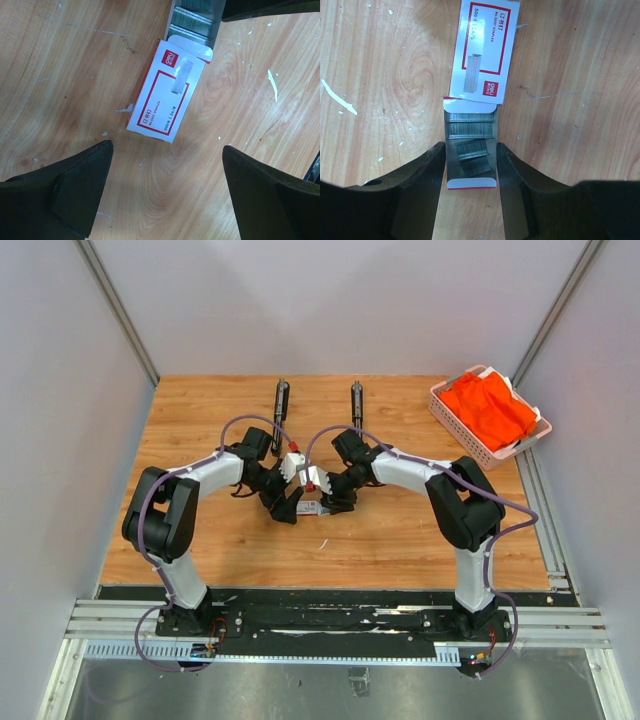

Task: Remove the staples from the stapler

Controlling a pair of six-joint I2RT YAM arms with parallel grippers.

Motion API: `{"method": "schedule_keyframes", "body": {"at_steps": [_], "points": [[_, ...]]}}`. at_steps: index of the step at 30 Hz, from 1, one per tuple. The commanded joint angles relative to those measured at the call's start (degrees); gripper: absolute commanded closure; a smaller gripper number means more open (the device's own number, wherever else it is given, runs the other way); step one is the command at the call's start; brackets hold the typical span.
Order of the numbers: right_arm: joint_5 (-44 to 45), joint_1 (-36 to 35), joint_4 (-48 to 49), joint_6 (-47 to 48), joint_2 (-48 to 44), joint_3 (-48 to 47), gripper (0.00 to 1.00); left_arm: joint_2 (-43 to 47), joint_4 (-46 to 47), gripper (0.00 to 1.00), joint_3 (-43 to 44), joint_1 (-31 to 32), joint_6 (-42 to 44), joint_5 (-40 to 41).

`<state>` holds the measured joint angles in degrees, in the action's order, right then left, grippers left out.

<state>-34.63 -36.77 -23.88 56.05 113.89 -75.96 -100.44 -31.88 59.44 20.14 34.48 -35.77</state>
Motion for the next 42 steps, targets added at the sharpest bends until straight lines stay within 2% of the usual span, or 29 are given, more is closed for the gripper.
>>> {"method": "schedule_keyframes", "body": {"at_steps": [1, 8, 17, 29, 38, 42], "points": [[13.2, 2.0, 5.6, -14.3, 2.5, -0.5, 0.54, -2.4, -13.3, 0.02, -3.7, 3.7, 9.2, -8.0], [15.8, 2.4, 6.2, -17.8, 2.8, -1.2, 0.54, -2.8, -15.0, 0.02, -2.7, 2.9, 10.2, -9.7], [15.2, 3.3, 6.6, -19.0, 1.3, -0.4, 0.53, -5.2, -18.1, 0.02, 0.3, -2.4, 11.3, -15.3], [14.5, 3.3, 6.3, -18.5, 1.3, -0.2, 0.53, -2.0, -14.0, 0.02, -3.4, -4.2, 9.9, -13.7], [8.0, 3.2, 3.4, -14.9, 0.4, 0.6, 0.51, -2.8, -12.8, 0.02, -2.6, -4.4, 9.4, -15.9], [4.7, 3.1, 3.0, -12.4, -0.1, 2.4, 0.51, -1.9, -10.4, 0.02, -2.7, -5.1, 5.8, -14.9]]}}
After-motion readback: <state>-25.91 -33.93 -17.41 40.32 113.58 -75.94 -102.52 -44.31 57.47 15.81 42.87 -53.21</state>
